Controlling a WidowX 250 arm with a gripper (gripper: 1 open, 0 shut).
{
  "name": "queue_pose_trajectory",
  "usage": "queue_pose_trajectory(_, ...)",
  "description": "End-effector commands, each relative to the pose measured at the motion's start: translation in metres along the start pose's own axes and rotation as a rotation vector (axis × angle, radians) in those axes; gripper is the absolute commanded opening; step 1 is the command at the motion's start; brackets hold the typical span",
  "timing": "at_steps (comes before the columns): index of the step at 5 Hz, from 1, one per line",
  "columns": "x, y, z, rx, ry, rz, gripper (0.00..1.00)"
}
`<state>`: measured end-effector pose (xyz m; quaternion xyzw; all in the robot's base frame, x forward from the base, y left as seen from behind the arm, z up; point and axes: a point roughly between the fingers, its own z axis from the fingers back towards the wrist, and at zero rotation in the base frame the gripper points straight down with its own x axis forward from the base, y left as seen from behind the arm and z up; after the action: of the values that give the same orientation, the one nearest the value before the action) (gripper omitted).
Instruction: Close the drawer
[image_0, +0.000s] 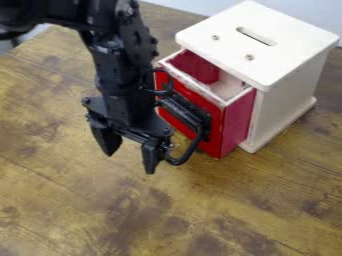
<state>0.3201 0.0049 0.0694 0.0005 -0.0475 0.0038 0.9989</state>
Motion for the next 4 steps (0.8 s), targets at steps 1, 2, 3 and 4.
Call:
queue_pose_trajectory(1,0.02,0.008,0.01,0.007,-0.069,0.021,1.0)
queue_pose_trajectory(2,0.028,0.009,0.005,0.007,-0.075,0.025,1.0)
queue_pose_trajectory(3,0.038,0.01,0.0,0.004,-0.102,0.028,1.0)
queue_pose_trajectory(4,0.042,0.01,-0.003,0.003,-0.11,0.031,1.0)
